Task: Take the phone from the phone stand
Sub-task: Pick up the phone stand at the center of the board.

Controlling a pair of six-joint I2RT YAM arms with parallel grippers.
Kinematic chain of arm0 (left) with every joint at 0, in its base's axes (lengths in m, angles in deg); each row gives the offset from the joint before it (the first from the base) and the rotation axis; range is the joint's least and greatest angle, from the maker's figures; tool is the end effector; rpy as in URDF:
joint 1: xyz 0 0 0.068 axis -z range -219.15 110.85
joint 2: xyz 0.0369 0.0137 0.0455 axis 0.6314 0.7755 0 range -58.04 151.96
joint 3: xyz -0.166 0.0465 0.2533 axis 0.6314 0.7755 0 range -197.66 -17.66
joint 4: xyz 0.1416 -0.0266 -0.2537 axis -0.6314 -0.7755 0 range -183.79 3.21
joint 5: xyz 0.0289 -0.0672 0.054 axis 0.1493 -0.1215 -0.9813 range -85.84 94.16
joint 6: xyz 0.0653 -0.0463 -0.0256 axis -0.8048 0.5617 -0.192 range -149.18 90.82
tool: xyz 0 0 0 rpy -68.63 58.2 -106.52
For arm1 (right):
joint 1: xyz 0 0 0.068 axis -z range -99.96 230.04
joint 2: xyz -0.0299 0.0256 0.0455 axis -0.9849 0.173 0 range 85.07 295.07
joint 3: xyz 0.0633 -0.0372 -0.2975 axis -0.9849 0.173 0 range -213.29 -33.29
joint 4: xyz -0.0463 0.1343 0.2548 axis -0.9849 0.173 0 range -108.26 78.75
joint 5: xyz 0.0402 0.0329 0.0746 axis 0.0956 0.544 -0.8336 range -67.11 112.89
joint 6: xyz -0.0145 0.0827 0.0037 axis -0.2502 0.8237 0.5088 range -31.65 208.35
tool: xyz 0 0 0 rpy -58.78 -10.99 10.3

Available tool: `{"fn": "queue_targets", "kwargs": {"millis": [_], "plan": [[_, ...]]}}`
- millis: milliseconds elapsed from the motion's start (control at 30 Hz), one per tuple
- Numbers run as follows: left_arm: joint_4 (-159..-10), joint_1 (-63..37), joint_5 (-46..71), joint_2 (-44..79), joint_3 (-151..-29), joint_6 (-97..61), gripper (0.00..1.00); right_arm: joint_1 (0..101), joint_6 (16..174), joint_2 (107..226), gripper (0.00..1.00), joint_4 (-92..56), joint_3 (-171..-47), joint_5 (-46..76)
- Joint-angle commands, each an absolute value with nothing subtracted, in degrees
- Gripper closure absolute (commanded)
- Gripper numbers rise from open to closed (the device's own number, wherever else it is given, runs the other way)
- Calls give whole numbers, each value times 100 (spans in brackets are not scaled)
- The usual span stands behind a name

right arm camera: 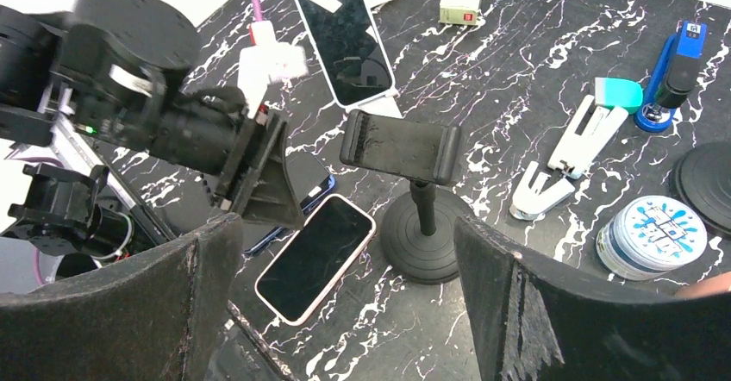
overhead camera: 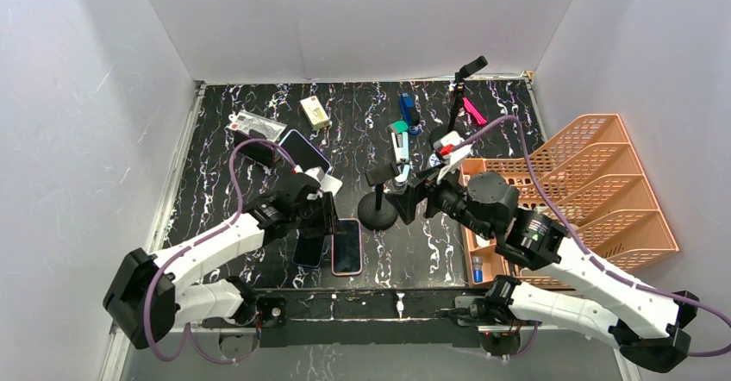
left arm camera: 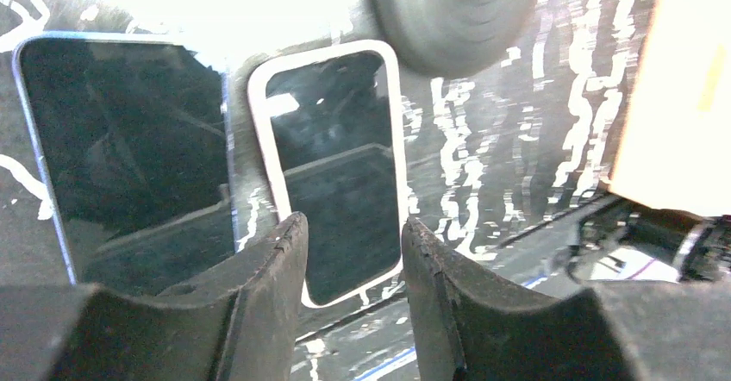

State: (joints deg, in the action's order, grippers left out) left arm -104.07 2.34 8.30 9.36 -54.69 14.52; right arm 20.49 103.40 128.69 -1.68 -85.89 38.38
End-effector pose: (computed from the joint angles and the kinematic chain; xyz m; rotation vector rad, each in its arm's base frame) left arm 0.2017 -0.1854 0.1919 -0.0136 2.5466 -0.7356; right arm 0.1243 0.1727 0.4028 -0.4676 1.6911 0.7358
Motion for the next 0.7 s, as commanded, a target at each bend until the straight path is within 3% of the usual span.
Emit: {"fn": "queue_targets", "kwargs": {"millis": [0,467,667], "plan": [[-10525,252,1068,521,-5970,1333,57,2027,10350,12918,1,-485,-8601,4019],[-10120,249,-843,-1045,-5912,-1063,54,2031,10148,13393,1,-966,-8249,4590],[-9031,248,-979,-2179,-4973,-2042,43,2028,9843,13171,1,-2213,-7175,4379]]}}
